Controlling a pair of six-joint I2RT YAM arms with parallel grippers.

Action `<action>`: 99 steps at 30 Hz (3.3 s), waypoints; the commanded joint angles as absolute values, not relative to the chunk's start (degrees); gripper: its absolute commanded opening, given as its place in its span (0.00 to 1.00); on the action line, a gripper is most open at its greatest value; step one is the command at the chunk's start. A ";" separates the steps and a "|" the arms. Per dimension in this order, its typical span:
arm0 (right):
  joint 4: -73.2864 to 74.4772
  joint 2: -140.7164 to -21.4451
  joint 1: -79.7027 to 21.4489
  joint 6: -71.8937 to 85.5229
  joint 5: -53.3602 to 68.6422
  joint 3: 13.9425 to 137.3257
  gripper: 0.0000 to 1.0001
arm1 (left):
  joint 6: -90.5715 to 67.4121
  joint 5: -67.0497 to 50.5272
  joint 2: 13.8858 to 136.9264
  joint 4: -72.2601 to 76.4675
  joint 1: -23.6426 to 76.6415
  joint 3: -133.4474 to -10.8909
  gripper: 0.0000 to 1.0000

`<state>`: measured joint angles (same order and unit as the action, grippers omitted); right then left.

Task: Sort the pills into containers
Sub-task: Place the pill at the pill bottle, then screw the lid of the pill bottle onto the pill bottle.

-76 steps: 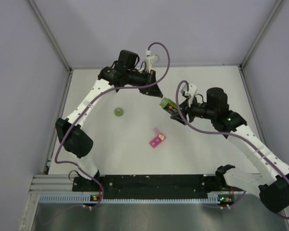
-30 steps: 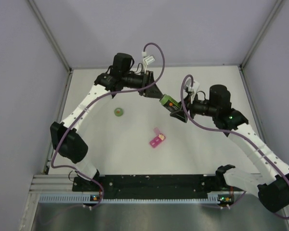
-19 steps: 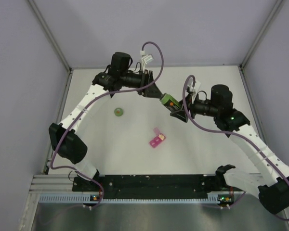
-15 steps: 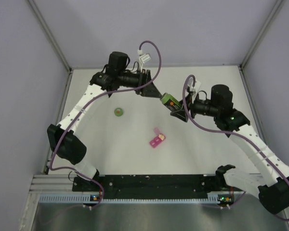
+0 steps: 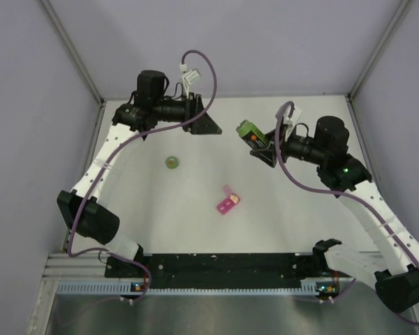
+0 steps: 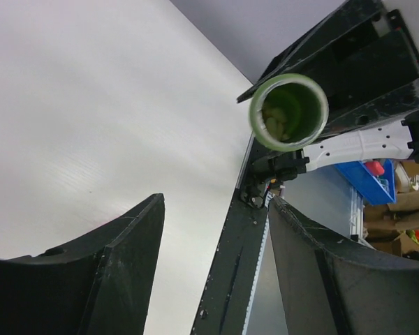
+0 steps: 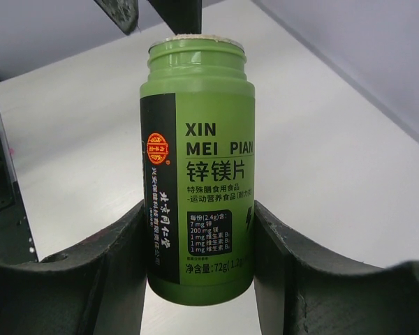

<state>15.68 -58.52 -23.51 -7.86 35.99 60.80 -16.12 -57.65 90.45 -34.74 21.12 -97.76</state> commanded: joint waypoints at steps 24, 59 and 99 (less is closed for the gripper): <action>4.83 -57.22 -20.04 -3.42 46.49 61.44 0.00 | -10.84 -52.05 81.40 -10.35 26.28 -86.58 0.75; 0.79 -54.23 -19.95 -13.54 52.82 48.87 0.00 | 10.64 -3.87 98.25 -34.89 12.39 -76.11 0.84; 0.88 -54.58 -20.04 -14.15 52.21 46.93 0.00 | 10.11 -3.16 115.66 -40.08 12.39 -86.66 0.65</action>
<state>3.92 -55.44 -20.43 -13.47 51.11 47.22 10.39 -3.14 115.15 -39.72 12.73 -84.47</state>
